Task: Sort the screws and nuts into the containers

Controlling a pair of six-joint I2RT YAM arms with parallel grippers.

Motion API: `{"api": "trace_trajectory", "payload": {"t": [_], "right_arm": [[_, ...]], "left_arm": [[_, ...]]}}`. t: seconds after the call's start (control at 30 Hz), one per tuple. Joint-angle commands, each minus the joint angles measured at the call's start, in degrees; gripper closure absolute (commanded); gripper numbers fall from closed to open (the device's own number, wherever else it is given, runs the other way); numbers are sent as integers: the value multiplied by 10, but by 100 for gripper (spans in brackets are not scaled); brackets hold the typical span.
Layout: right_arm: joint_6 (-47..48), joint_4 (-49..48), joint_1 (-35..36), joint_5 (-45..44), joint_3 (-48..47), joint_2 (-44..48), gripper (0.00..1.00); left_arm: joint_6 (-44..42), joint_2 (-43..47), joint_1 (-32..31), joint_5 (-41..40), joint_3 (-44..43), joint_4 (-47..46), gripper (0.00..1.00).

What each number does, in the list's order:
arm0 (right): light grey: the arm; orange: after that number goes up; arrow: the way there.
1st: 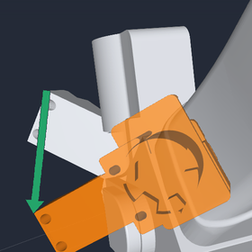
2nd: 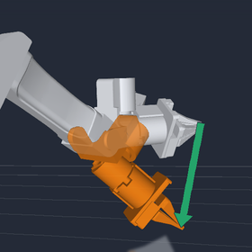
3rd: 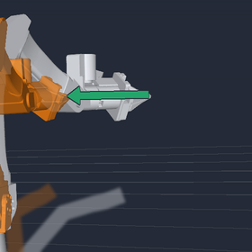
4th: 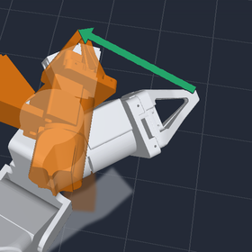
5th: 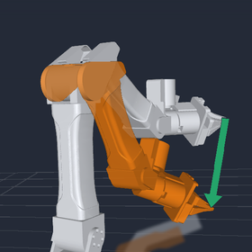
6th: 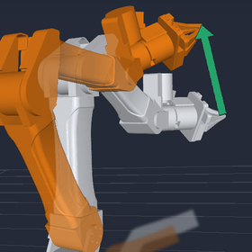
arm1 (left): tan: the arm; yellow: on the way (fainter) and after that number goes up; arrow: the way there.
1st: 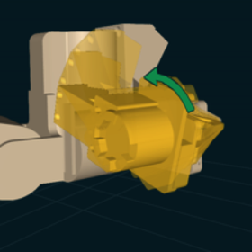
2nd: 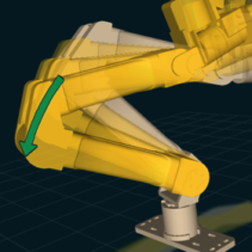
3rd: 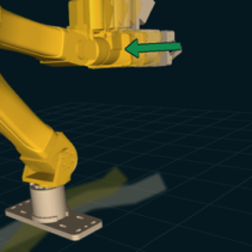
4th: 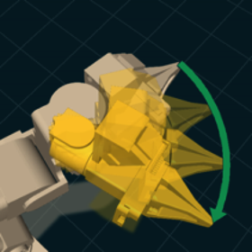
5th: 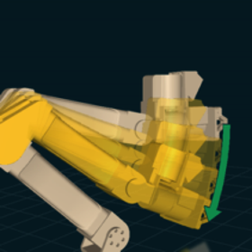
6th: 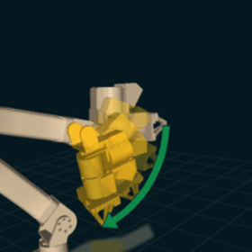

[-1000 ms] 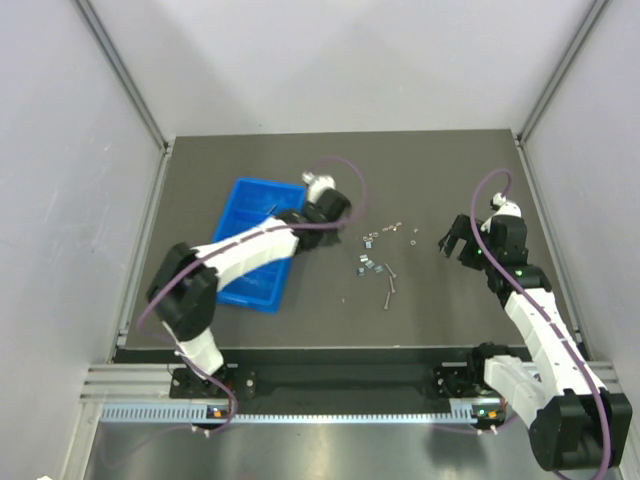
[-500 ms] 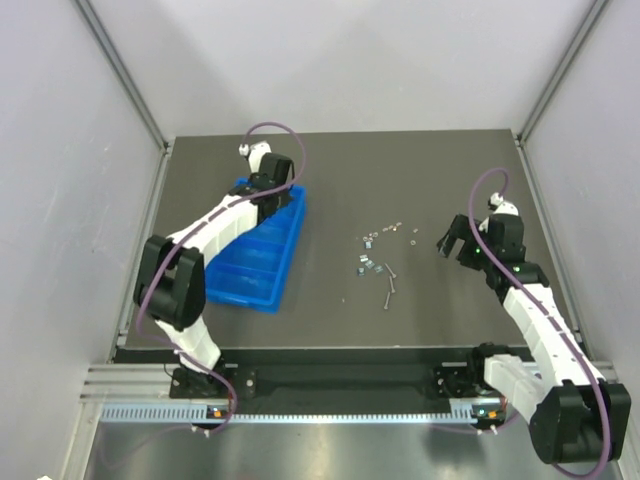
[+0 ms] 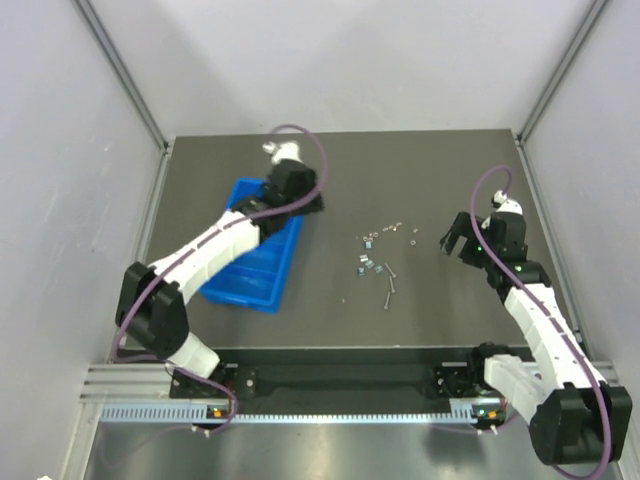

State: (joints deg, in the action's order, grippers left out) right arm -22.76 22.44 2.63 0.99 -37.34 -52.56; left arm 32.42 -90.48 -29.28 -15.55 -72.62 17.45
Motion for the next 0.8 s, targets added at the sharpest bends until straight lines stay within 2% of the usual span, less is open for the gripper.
{"api": "trace_trajectory", "payload": {"t": [0.0, 0.03, 0.13, 0.33, 0.53, 0.77], "right_arm": [[-11, 4, 5, -34, -24, 20, 0], [-11, 8, 5, -37, -23, 25, 0], [-14, 22, 5, -48, -18, 37, 0], [-18, 47, 4, -62, -3, 55, 0], [-16, 56, 5, -68, 8, 71, 0], [-15, 56, 5, -70, 10, 72, 0]], "left_arm": [[-22, 34, -129, 5, 16, -5, 35], [-15, 22, -174, 6, 17, -1, 36], [20, -21, -249, 4, 17, 11, 39], [26, -134, -348, -39, -48, 78, 44], [20, -199, -378, -26, -77, 92, 48], [19, -238, -383, -22, -89, 92, 49]]}}
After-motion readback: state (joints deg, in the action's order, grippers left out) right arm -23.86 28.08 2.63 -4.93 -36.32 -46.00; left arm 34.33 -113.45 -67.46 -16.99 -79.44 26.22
